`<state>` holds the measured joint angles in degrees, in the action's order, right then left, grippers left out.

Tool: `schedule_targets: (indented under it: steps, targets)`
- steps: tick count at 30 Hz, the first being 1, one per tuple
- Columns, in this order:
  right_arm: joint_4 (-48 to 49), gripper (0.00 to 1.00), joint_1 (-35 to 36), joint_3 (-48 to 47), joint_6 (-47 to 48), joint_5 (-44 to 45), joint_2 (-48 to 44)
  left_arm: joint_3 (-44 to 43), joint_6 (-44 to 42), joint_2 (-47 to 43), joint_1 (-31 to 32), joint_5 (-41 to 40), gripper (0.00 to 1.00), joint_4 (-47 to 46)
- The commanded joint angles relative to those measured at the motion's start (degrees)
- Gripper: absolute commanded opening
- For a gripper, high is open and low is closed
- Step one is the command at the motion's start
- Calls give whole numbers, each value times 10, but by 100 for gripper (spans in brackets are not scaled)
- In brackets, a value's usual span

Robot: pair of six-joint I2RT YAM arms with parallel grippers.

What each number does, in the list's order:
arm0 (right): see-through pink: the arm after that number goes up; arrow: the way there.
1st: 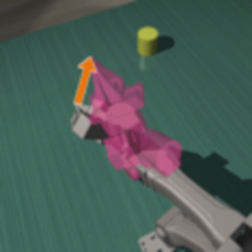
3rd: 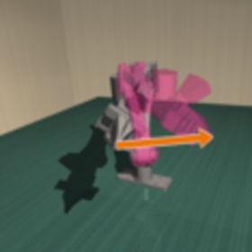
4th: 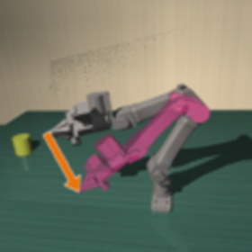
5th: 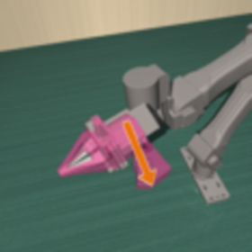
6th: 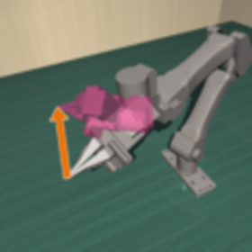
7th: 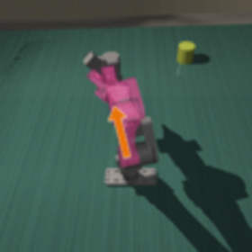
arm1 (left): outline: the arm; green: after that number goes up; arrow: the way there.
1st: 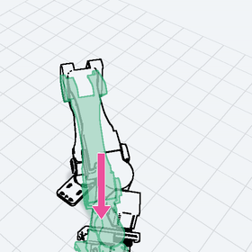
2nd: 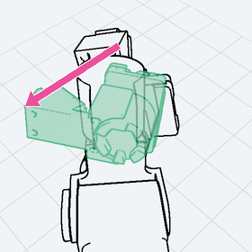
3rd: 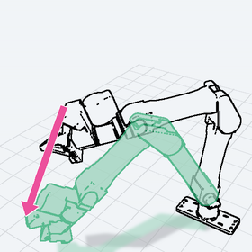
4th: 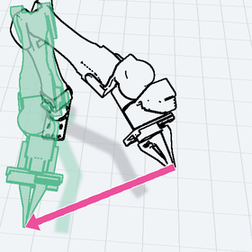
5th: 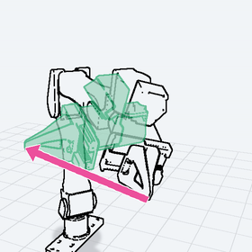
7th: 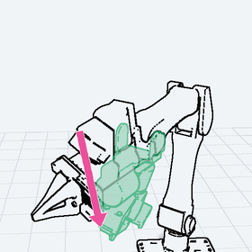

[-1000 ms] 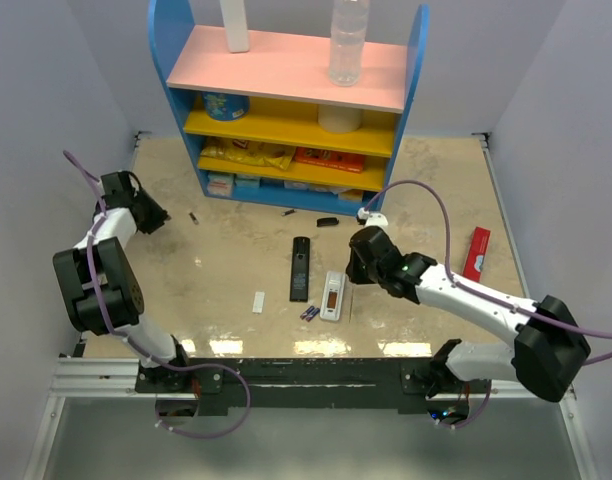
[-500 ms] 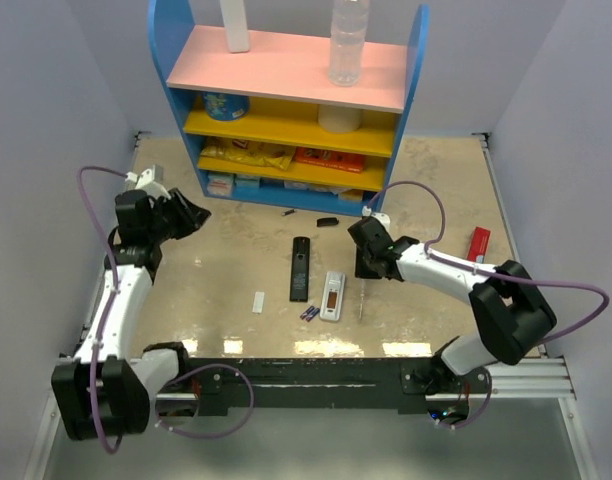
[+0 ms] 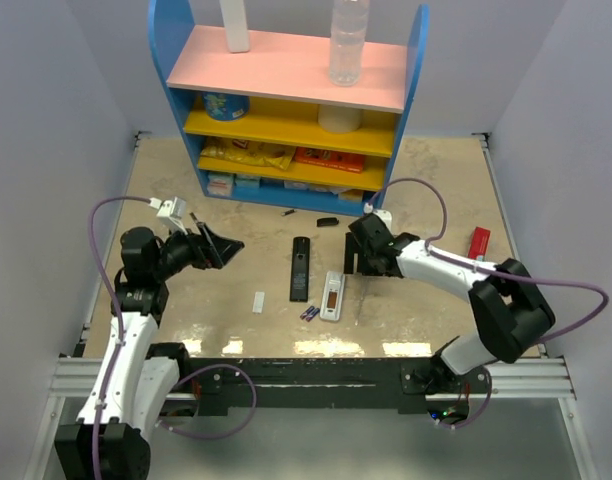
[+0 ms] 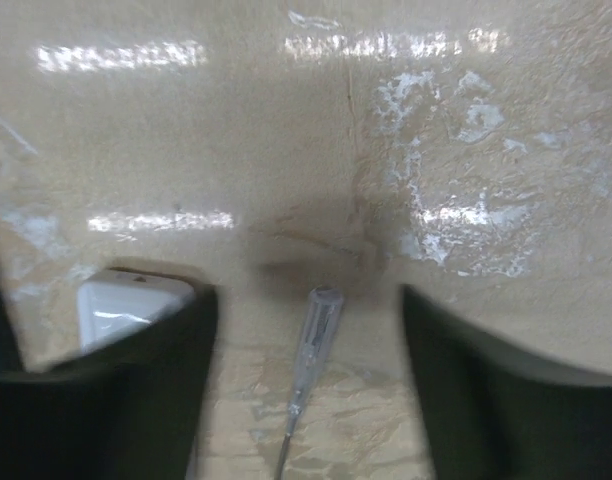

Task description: Unload the batteries from the remote control

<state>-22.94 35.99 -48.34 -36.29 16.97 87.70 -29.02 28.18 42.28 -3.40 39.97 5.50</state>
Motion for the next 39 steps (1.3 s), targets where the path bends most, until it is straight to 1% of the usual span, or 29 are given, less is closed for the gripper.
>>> schedule_targets:
  steps: [1, 3, 5, 8, 9, 10, 13, 15, 19, 21, 23, 29, 39]
  targets:
    - [-17, 98, -1, -47, 46, -4, -81, -1, 0, -21, 30, 48, 100, -45]
    - [-47, 98, 0, -63, 75, 12, -114, -3, -1, -26, 54, 63, 100, -67]
    - [-64, 98, -1, -74, 100, 19, -154, 0, 0, -36, 59, 67, 100, -78]
    - [-67, 98, -1, -61, 122, -35, -215, 8, 9, -60, 62, 83, 100, -103]
    - [-56, 98, -1, -55, 127, -79, -267, 8, 12, -63, 62, 85, 100, -107]
    - [-49, 98, -1, -42, 131, -100, -291, 8, 11, -69, 63, 85, 100, -108]
    - [-24, 98, -1, -22, 113, -148, -399, 8, 11, -85, 65, 83, 100, -110]
    - [-21, 99, -1, -19, 102, -146, -461, 7, 11, -93, 66, 82, 100, -112]
    - [-5, 99, -1, -10, 89, -157, -516, 9, 9, -111, 67, 76, 100, -113]
    - [27, 99, -1, 4, 89, -185, -527, 8, 7, -124, 68, 73, 100, -113]
    - [40, 99, -1, 18, 90, -184, -530, 8, 6, -136, 68, 65, 100, -112]
    - [6, 99, 0, 12, 99, -162, -507, 6, 2, -146, 68, 57, 100, -105]
    - [25, 99, -1, 40, 107, -168, -509, 8, 6, -138, 68, 58, 100, -111]
